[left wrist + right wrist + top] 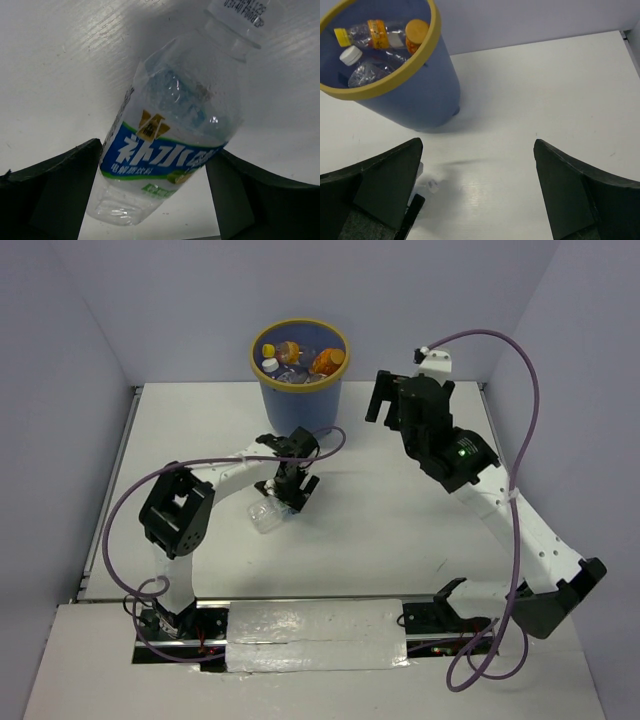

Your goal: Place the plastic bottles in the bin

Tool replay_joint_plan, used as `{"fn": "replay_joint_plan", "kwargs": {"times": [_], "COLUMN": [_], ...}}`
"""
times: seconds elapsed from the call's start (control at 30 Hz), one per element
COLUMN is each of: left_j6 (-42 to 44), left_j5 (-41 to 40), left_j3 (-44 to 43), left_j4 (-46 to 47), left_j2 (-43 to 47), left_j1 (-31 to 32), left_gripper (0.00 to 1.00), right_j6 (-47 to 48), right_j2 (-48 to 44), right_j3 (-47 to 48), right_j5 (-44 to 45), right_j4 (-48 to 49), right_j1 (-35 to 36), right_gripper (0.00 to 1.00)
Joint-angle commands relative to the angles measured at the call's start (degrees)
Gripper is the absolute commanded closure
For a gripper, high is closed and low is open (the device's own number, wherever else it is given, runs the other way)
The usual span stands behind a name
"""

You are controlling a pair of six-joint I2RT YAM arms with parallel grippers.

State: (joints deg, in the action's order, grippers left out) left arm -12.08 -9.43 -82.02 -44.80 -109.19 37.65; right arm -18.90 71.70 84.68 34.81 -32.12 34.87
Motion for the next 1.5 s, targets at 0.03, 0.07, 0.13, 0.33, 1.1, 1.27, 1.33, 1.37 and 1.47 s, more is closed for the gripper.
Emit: {"fn": "replay_joint_plan", "kwargs": {"times": [0.03,0.07,0.13,0.33,1.1,1.27,1.33,1.37,1.47], "left_j6": [0.3,0.04,-0.32,-0.67,-5.06,-5.85,-6.12,-6.29,-6.91], "left_j5": [0.11,0.46,0.82,0.29,6.87,8.46,8.99,8.99,10.04], "left_j3": [-0.95,-0.78,-0.51,-9.37,-54.54,-57.55,-56.85,-55.54,-51.58], "left_j4": [1.38,1.99,2.17,-4.85,28.97,30.21,30.03,29.86,29.85], "left_j2": [0.2,0.9,1.6,8.0,-2.51,-9.55,-10.69,-10.78,-10.43], "left_j1": [0.06,0.06,0.06,0.06,-15.14,-15.24,-15.32,-15.24,-15.32], "left_gripper": [0.21,0.3,0.5,0.73,0.58,0.55,0.56,0.55,0.52], "right_j6": [-1.15,-0.8,-0.09,3.33,-3.6,-4.57,-5.01,-5.36,-5.71], "right_j2": [-4.29,-4.64,-5.69,-7.54,-16.42,-17.12,-17.21,-17.38,-17.21], "right_j3": [0.13,0.13,0.3,3.2,-2.16,-2.94,-3.21,-3.47,-4.09], "right_j5": [3.51,4.12,4.91,8.52,7.21,6.68,6.59,6.5,6.24], "right_j4": [0.39,0.65,0.92,-0.05,-8.39,-9.71,-10.16,-10.33,-10.68], "right_j1": [-0.33,-0.33,-0.59,-1.21,-3.5,-3.67,-3.67,-3.67,-3.93], "right_gripper": [0.0,0.0,0.0,0.0,0.0,0.0,0.0,0.0,0.0]}}
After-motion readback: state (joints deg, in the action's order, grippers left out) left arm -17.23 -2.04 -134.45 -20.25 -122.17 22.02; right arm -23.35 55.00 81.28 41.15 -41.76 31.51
